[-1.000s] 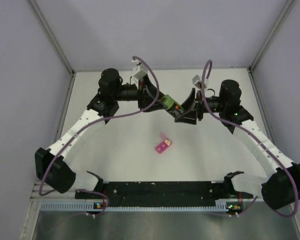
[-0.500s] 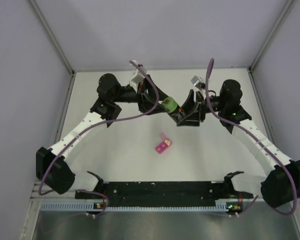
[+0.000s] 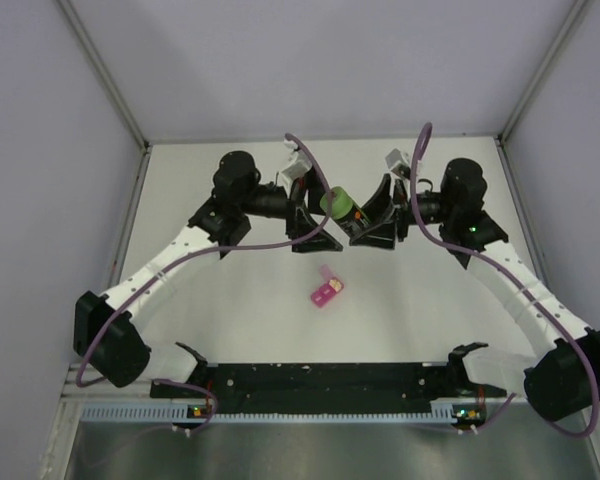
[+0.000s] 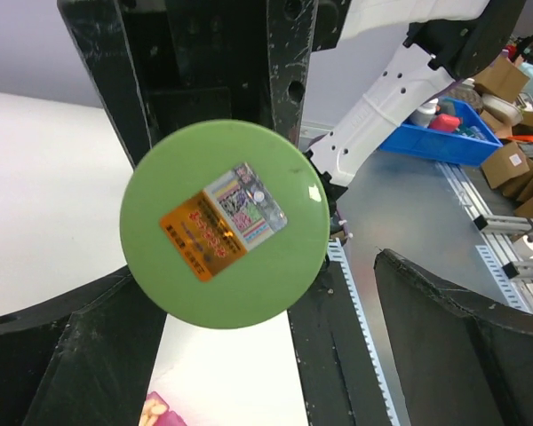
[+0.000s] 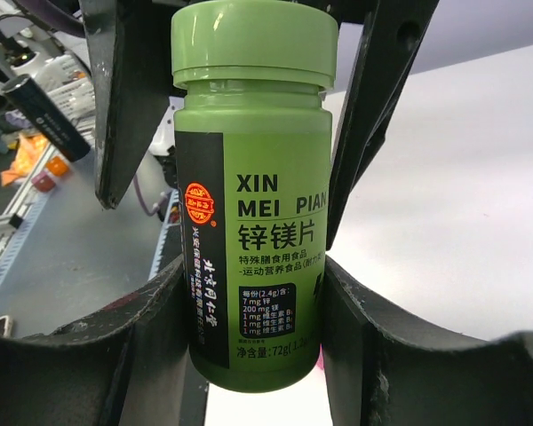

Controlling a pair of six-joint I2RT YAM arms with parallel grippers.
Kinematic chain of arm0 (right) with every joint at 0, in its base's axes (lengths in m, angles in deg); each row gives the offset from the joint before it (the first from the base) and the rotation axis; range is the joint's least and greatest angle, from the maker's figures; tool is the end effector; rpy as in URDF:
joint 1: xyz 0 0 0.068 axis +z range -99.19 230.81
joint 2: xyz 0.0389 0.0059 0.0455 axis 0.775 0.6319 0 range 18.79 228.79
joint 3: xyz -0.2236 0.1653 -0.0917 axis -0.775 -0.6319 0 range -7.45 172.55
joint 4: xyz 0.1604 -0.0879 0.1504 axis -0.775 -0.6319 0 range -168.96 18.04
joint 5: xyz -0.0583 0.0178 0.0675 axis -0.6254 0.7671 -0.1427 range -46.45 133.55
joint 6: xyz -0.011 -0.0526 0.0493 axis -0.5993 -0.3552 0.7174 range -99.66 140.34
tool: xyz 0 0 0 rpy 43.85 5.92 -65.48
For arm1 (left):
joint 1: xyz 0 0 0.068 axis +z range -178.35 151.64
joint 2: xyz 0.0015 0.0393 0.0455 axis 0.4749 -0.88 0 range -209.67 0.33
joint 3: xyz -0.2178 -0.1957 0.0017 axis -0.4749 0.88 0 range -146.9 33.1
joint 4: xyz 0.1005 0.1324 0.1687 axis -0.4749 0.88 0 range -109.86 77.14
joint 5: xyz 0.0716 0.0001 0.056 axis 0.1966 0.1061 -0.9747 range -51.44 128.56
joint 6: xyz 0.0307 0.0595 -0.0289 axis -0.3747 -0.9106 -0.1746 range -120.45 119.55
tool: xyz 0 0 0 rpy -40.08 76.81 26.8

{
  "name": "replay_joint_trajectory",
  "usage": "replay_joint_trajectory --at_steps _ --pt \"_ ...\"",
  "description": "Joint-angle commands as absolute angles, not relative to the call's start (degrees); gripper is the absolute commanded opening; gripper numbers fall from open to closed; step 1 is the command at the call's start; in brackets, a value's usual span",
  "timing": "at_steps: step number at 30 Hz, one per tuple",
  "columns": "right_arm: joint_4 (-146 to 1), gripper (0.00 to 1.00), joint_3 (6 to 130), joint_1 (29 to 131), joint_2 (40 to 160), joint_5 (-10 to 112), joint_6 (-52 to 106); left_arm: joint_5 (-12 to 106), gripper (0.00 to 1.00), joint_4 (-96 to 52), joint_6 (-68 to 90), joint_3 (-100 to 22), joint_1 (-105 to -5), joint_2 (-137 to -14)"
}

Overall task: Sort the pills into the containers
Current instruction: Screw the lid of the pill bottle onto the pill bottle.

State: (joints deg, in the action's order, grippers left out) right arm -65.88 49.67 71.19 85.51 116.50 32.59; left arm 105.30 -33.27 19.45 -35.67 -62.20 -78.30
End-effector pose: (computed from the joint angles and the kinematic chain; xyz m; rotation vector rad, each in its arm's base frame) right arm 0.1904 0.1324 0.3919 -1.1290 1.4006 1.4382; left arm 0.2075 -0.2063 0.4202 1.1974 1.3303 -1.5658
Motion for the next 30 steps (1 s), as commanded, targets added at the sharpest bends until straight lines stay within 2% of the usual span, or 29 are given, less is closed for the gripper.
replay_joint_trajectory --at_steps 1,7,18,27,30 --pt "-68.09 0.00 53.02 71.55 83.30 112.64 27.20 105.19 0.99 -28.22 15.55 -37.56 -62.19 -77.45" --pt "-74.86 0.00 53.28 71.64 81.72 106.84 21.14 97.81 0.99 -18.39 12.12 -41.95 -61.40 -76.84" --pt "-80.49 0.00 53.63 73.22 79.44 96.47 12.78 89.46 0.99 -12.48 22.83 -48.90 -60.35 -78.33" --pt "-81.81 0.00 53.90 73.31 79.17 93.91 11.37 85.59 0.99 -9.05 27.76 -53.21 -60.43 -81.67" --pt "-81.90 0.00 53.64 73.31 79.26 94.18 11.28 84.71 0.96 -7.74 27.76 -54.09 -60.35 -82.55"
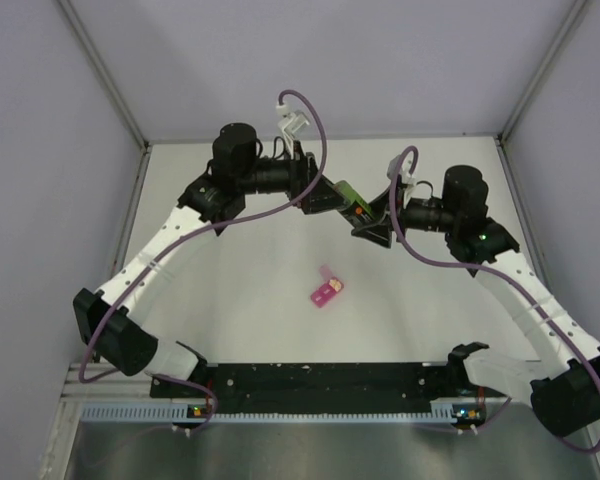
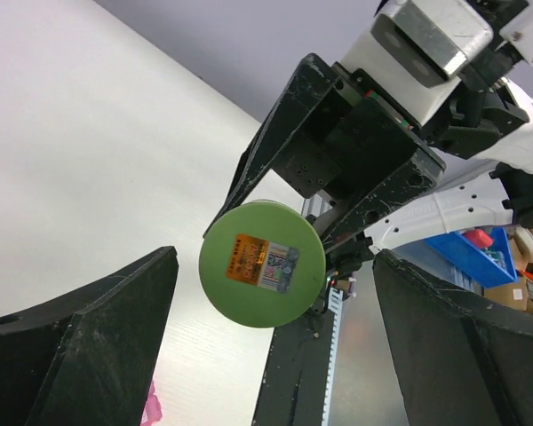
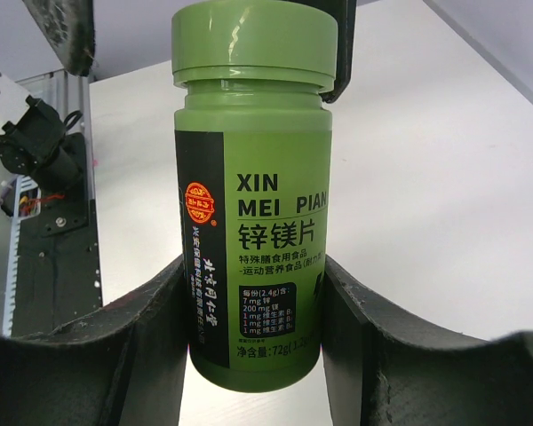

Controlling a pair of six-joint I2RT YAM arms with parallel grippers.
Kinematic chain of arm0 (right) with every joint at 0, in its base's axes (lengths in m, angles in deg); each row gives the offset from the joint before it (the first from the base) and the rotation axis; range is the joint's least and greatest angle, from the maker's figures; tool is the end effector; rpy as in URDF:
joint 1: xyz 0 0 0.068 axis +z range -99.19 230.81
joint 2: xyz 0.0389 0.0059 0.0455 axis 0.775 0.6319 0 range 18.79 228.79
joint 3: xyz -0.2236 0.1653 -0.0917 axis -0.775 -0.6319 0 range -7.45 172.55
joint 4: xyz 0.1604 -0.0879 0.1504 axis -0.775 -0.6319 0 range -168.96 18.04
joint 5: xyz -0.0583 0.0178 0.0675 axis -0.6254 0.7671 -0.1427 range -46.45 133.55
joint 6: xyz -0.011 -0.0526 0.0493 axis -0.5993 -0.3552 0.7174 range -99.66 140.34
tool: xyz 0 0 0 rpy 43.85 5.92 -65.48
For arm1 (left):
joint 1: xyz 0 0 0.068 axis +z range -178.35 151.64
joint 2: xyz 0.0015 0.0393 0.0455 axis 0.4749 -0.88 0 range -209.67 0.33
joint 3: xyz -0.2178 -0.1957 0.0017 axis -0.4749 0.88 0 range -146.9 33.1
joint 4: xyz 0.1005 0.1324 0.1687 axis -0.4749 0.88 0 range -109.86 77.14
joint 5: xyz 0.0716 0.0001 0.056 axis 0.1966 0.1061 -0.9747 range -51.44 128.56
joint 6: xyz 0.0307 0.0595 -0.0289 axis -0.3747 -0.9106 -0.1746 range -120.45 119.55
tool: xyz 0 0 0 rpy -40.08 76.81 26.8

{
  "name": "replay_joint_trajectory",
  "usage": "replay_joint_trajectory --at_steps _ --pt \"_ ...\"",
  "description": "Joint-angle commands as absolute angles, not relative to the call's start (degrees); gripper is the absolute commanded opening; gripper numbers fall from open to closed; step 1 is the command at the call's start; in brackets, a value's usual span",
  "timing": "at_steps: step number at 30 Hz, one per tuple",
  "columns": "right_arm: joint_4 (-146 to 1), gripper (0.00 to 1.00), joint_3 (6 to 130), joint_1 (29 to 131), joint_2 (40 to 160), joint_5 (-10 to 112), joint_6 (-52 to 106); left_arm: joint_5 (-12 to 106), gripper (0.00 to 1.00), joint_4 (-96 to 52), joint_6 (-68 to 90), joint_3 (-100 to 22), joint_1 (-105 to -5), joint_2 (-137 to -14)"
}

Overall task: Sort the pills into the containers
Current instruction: Screw the lid of the pill bottle onto the pill bottle.

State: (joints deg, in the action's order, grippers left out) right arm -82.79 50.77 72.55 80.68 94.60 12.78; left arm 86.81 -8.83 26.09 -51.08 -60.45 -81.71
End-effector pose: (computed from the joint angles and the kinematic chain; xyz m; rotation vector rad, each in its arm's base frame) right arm 0.1835 0.1238 0.3823 -1.0508 1.5040 0.9799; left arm 0.2383 -0.2029 0.4458 0.7689 1.7480 -1.4432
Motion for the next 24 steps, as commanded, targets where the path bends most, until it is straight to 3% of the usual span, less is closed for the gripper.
replay_joint_trajectory --at_steps 1,9,19,24 --pt "-81.81 0.00 53.64 73.31 79.17 94.26 11.28 84.53 0.95 -7.65 27.76 -54.09 -60.35 -82.64" --pt "-81.72 0.00 53.20 73.31 79.35 94.61 11.11 85.14 0.78 -8.43 27.15 -53.82 -60.43 -82.81" --pt "-81.46 0.00 52.93 73.31 79.35 95.31 11.63 87.78 0.22 -8.96 24.69 -53.21 -60.52 -83.08" --pt "-81.11 0.00 53.55 73.31 79.96 98.12 12.77 91.90 0.03 -6.24 17.23 -53.47 -60.79 -83.43"
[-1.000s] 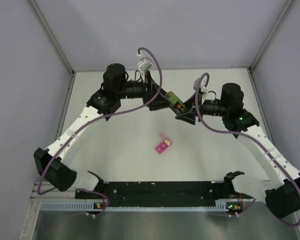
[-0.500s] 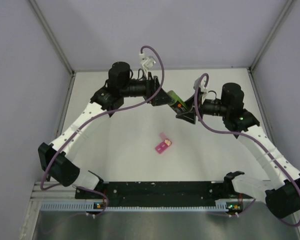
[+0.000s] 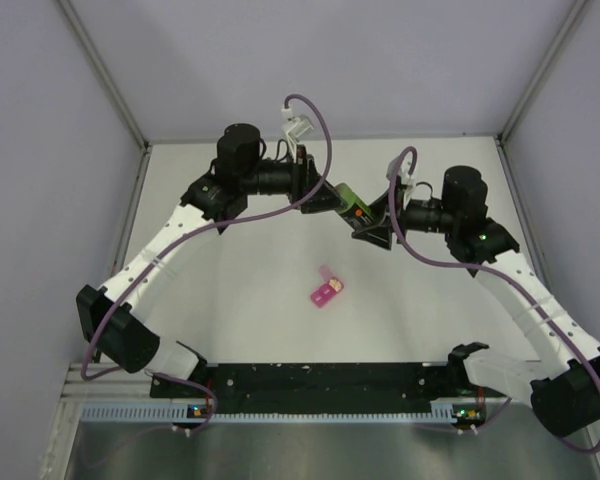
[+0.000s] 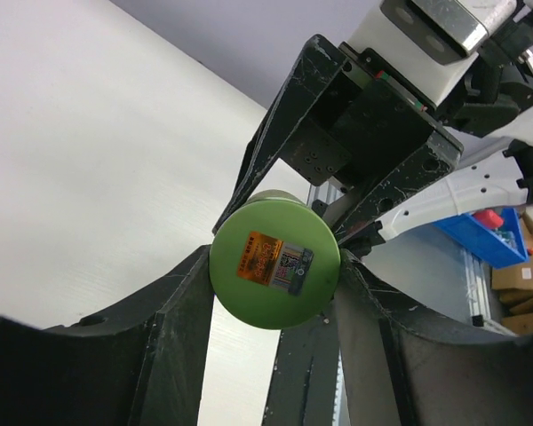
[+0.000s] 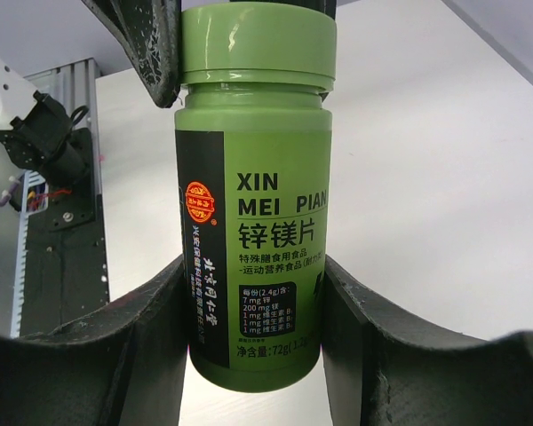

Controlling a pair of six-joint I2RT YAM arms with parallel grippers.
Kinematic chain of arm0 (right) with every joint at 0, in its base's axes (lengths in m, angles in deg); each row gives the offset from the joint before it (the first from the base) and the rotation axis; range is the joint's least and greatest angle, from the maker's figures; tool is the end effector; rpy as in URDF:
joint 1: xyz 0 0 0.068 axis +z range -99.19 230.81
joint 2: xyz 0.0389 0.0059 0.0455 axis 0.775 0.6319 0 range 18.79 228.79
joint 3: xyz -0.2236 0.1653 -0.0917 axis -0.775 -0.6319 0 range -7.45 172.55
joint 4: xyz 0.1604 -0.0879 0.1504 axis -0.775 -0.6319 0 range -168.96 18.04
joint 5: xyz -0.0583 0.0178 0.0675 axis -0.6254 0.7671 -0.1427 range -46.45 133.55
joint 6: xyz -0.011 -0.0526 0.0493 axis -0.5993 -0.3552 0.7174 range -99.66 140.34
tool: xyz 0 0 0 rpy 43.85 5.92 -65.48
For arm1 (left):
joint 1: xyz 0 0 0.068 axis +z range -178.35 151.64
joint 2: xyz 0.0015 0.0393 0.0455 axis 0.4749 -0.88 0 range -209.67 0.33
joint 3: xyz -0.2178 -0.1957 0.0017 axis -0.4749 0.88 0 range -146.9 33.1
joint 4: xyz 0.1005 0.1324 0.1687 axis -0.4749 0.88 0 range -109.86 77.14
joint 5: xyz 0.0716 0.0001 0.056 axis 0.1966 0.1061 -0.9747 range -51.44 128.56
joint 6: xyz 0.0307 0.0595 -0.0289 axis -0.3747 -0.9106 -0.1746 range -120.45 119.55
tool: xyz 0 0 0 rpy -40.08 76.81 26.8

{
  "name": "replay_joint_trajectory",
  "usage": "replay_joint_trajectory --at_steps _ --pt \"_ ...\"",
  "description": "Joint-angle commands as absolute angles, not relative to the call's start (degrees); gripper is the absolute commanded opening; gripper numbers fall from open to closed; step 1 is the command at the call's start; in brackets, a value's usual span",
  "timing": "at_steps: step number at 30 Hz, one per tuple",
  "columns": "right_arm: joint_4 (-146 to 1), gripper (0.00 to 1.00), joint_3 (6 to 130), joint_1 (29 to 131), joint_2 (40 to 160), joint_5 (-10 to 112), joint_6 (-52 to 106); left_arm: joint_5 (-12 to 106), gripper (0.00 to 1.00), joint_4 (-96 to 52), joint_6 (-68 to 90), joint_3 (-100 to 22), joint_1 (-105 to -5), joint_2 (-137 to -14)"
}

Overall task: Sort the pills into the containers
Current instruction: Screw the lid of the pill bottle onto the pill bottle.

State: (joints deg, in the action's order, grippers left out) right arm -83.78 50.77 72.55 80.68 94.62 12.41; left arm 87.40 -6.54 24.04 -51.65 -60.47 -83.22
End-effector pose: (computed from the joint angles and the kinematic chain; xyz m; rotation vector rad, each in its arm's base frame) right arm 0.1831 0.1237 0.3804 -1.0542 1.5167 0.9821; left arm 0.2439 -0.2070 0.4369 0.7930 1.7846 -1.4351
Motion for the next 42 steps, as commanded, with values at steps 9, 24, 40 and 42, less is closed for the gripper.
replay_joint_trajectory --at_steps 9,24,40,42 --pt "-78.30 0.00 53.55 72.52 81.89 106.29 17.16 98.32 0.00 -0.79 4.57 -52.25 -60.79 -82.64" --pt "-64.69 0.00 51.36 71.90 84.88 119.65 31.57 108.26 0.00 7.47 -15.38 -50.92 -61.05 -80.97" --pt "-61.15 0.00 50.74 74.01 86.20 121.86 35.01 108.44 0.46 10.55 -17.77 -50.22 -62.72 -80.62" --pt "-62.29 0.00 51.00 74.19 86.20 121.51 34.23 108.09 0.56 10.55 -17.77 -50.22 -63.07 -80.79"
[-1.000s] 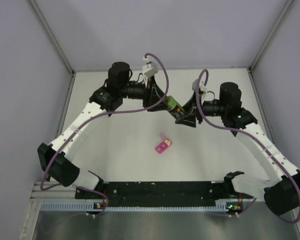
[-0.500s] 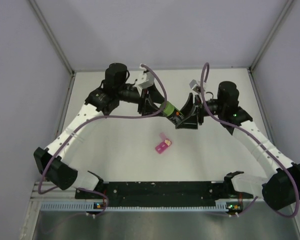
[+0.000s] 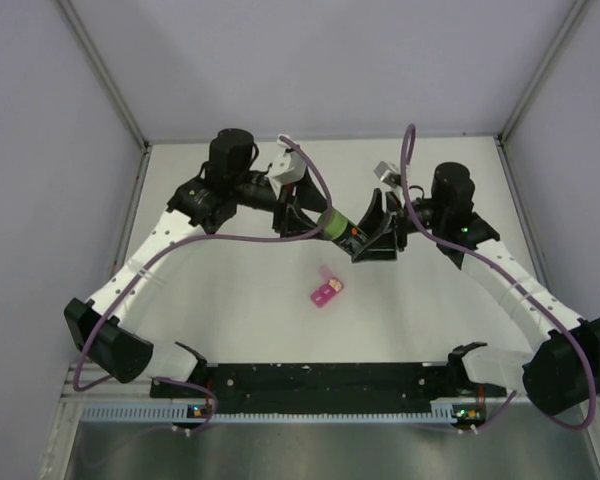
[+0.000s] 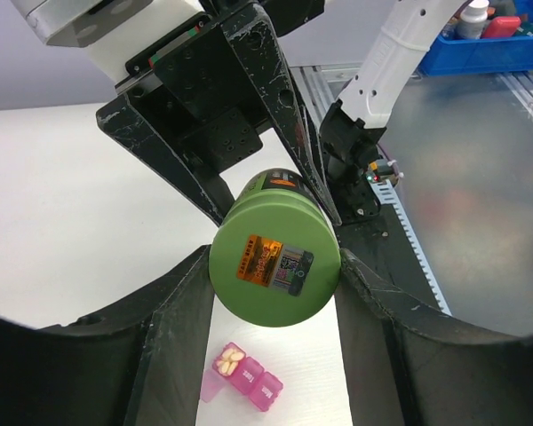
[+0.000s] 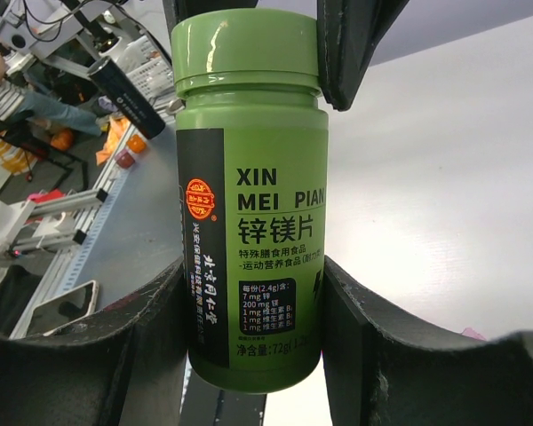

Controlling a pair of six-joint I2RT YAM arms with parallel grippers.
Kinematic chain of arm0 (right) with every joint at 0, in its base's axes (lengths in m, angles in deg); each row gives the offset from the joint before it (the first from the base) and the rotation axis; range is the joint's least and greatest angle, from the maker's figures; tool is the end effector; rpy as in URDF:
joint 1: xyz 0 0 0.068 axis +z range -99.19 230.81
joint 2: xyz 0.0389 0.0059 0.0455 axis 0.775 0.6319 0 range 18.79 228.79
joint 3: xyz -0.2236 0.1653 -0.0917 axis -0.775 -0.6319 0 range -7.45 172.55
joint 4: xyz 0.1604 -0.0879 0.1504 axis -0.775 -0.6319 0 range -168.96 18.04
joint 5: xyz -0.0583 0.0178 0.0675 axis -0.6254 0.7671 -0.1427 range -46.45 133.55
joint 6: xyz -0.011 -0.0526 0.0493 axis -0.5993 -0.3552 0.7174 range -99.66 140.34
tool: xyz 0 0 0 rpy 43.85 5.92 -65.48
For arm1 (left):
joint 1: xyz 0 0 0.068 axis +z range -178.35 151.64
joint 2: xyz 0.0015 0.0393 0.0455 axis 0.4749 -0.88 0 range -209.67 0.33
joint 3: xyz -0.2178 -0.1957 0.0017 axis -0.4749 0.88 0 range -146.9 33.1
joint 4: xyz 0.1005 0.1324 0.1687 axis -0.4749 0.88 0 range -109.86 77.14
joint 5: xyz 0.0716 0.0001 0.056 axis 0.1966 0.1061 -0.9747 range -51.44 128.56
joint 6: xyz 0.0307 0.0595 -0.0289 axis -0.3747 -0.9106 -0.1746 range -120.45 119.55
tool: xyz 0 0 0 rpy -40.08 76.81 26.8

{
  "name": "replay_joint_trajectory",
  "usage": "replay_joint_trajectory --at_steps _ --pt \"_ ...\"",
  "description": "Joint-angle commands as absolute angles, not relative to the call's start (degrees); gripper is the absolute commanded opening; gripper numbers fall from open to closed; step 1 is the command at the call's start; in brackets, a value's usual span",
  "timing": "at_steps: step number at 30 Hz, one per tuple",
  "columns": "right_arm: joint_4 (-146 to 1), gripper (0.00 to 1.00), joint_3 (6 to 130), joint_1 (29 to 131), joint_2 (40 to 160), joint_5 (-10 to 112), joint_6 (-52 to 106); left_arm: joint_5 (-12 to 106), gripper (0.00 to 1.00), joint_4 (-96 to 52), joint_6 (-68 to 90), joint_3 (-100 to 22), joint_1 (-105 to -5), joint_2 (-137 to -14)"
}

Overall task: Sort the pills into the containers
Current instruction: Screw the lid of the pill bottle onto the pill bottle.

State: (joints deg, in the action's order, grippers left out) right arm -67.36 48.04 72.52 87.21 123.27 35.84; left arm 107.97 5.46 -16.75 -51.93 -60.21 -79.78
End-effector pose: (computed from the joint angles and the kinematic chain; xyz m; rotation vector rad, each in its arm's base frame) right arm 0.1876 0.1388 0.3754 -1.1820 1.4639 1.6279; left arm 0.2020 -0.1924 0.4391 1.4462 1.2230 -1.3314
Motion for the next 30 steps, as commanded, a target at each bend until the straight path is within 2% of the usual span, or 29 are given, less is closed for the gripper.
replay_joint_trajectory --at_steps 1,11,16,23,30 --pt "-62.73 0.00 51.00 74.27 86.12 121.33 33.87 107.91 0.60 10.55 -17.85 -50.22 -63.16 -80.88" --pt "-65.72 0.00 51.18 74.45 85.76 120.02 31.15 106.15 0.83 10.55 -18.38 -49.69 -63.95 -80.26" --pt "-70.98 0.00 51.79 74.36 85.24 117.13 26.68 102.82 0.99 7.92 -14.97 -49.34 -63.78 -78.60" --pt "-78.55 0.00 53.28 74.71 83.48 108.51 17.79 94.91 0.99 2.64 -2.85 -49.60 -63.34 -76.31" --pt "-82.07 0.00 54.51 75.68 82.25 104.90 14.62 89.55 0.99 -2.98 11.13 -50.92 -61.14 -77.27"
